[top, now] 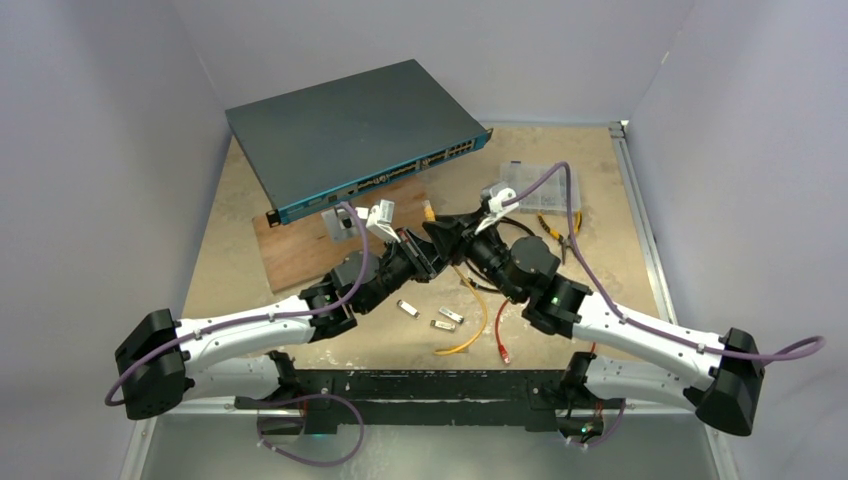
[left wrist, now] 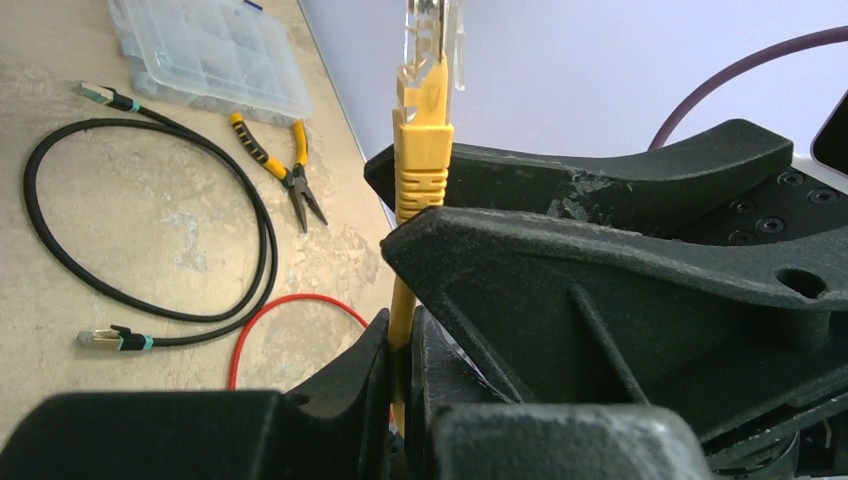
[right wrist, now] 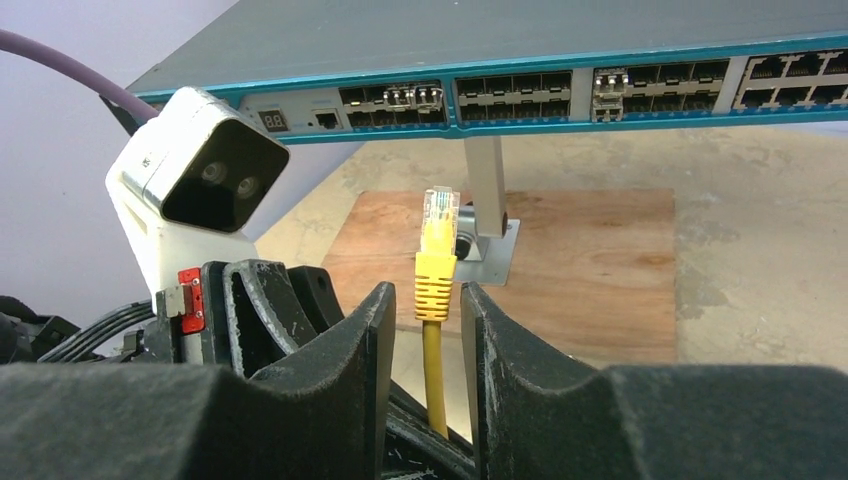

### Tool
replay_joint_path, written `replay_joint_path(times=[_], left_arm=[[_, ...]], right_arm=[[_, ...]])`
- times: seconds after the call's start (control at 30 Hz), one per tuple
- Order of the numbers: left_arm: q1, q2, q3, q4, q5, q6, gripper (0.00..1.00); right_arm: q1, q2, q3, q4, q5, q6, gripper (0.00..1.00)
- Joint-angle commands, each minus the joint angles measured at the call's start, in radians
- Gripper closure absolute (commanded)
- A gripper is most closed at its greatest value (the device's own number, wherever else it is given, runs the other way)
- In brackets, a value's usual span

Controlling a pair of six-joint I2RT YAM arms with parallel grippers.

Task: Insert the plug into the switch port
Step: Pick up the connector from the center of the board.

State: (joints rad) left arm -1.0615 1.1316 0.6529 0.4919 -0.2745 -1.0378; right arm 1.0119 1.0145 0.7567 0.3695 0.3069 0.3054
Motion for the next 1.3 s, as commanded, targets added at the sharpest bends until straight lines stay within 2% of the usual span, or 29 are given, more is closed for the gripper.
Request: replay_joint_path(times=[0.0, 0.1, 0.17, 0.33, 0.5, 0.67, 0.83, 0.9, 1.03, 1.13, 1.27], left_arm=[[-0.002, 0.003, 0.027, 0.037, -0.008, -0.024, 1.00], [-0.002, 0.007, 0.027, 0.038, -0.002, -0.026, 1.00], [-0.002, 0.005, 0.024, 0.037, -0.002, -0.028, 1.00], [-0.002, -0.016, 0.020, 0.003, -0.016, -0.025, 1.00], [-0.002, -0.050, 0.018, -0.044, -0.033, 0.005, 0.83], [-0.002, -0.115, 0.023, -0.152, -0.072, 0.070, 0.64], [0.000, -0.196, 0.092, -0.366, -0.166, 0.179, 0.52], [0.002, -0.221, 0.130, -0.449, -0.218, 0.202, 0.50], [0.034, -0.255, 0.165, -0.480, -0.228, 0.220, 0.47], [0.089, -0.244, 0.171, -0.449, -0.156, 0.191, 0.44], [0.176, -0.178, 0.159, -0.355, 0.021, 0.095, 0.44]], right_arm=[[0.025, 0.006, -0.002, 0.055, 0.061, -0.041, 0.67], [0.033, 0.014, 0.000, 0.062, 0.070, -0.053, 0.71], [0.033, 0.019, 0.003, 0.058, 0.070, -0.061, 0.77], [0.033, 0.004, 0.010, 0.017, 0.077, -0.070, 0.99], [0.031, -0.019, 0.042, -0.057, 0.045, -0.122, 1.00], [0.018, -0.011, 0.122, -0.210, 0.022, -0.173, 1.00], [-0.034, -0.019, 0.174, -0.353, -0.081, -0.213, 1.00], [-0.060, -0.039, 0.170, -0.388, -0.106, -0.222, 1.00], [-0.099, -0.082, 0.136, -0.405, -0.179, -0.242, 1.00], [-0.102, -0.106, 0.115, -0.394, -0.250, -0.264, 1.00], [-0.102, -0.116, 0.103, -0.378, -0.337, -0.291, 1.00]])
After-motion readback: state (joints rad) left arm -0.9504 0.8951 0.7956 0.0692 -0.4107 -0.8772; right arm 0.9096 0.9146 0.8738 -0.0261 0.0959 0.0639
